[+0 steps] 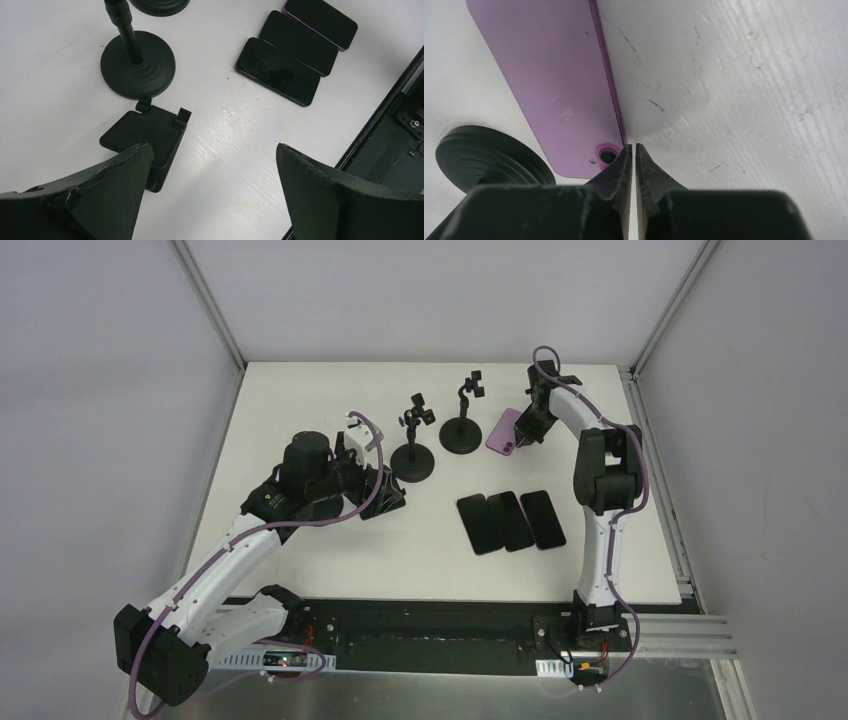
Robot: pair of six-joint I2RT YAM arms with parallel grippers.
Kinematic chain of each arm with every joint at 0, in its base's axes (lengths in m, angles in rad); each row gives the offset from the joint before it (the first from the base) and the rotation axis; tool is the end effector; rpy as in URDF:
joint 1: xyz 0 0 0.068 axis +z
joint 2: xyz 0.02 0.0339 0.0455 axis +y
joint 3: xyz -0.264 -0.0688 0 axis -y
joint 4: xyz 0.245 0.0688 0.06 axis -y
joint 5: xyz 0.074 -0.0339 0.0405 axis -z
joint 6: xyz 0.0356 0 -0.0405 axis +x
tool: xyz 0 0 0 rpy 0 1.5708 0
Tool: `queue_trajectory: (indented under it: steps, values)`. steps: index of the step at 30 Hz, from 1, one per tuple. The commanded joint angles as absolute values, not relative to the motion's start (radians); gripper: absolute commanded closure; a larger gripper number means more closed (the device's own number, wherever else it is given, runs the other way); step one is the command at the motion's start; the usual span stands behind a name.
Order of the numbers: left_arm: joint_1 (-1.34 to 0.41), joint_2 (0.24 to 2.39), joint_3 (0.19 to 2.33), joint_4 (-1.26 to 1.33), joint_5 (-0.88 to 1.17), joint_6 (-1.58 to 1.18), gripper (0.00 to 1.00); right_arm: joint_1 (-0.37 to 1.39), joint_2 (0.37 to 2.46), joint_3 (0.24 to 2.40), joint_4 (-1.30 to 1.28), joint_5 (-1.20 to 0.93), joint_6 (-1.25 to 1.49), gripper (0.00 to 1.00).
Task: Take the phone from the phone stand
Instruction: Move the phone to the center of the board.
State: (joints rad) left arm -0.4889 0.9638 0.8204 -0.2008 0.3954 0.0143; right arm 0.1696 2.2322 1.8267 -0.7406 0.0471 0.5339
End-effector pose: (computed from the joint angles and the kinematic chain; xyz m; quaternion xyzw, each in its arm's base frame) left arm 0.1887 -0.1159 0.3187 0.3091 0.7484 -0.2888 0.5108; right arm 0.4696 0.0787 0.1805 0.1819 0.9602 0.0510 0.2057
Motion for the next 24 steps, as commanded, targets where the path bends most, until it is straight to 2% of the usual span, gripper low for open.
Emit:
queue_trajectory:
  steps: [1,4,7,8,14,24]
  values:
    - [-0.479,0.942,0.858,-0.190,0.420,0.006,0.01,0.173,2.145,1.852,-0.766,0.128,0.503,0.80]
    - [-0.479,0.936,0.856,-0.190,0.415,0.007,0.01,0.175,2.158,1.923,-0.797,0.135,0.493,0.40]
    - [-0.479,0.934,0.856,-0.190,0.411,0.008,0.01,0.174,2.188,2.010,-0.846,0.141,0.474,0.07]
    - [-0.479,0.935,0.855,-0.190,0.412,0.008,0.01,0.174,2.205,2.046,-0.871,0.151,0.480,0.01]
    - [-0.479,0.935,0.857,-0.190,0.414,0.006,0.01,0.169,2.363,2.294,-1.024,0.125,0.457,0.01]
    - [-0.479,0.935,0.856,-0.190,0.412,0.008,0.01,0.183,2.464,2.326,-1.067,0.162,0.493,0.01]
